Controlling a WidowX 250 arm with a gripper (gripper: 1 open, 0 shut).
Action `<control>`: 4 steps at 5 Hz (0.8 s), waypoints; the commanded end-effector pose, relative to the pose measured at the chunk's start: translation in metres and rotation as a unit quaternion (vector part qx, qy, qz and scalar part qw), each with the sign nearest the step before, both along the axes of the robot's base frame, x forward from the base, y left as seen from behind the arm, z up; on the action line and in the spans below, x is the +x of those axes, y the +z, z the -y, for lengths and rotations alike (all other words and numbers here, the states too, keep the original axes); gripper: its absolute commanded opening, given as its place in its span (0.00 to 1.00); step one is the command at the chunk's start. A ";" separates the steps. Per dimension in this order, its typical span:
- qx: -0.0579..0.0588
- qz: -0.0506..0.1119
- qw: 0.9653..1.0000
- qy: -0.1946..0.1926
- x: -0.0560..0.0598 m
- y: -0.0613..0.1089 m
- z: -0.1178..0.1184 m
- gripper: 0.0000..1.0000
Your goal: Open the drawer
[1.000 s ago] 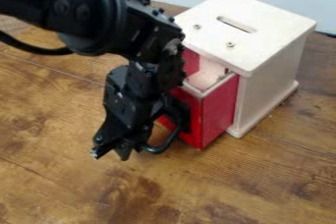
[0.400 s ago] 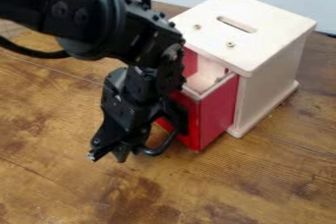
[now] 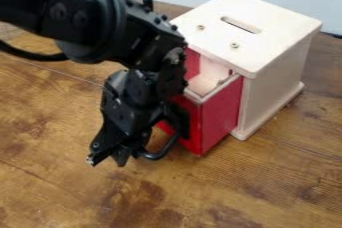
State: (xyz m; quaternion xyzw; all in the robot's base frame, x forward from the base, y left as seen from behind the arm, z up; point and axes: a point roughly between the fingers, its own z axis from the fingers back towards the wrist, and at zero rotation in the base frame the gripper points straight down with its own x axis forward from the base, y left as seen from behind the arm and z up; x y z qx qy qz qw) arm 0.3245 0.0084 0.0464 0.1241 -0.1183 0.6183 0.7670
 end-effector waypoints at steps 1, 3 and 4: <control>0.007 0.050 0.997 0.057 0.001 0.025 -0.011 0.00; 0.012 0.050 0.997 0.062 -0.003 0.024 -0.011 0.00; 0.016 0.050 0.997 0.064 -0.005 0.024 -0.011 0.00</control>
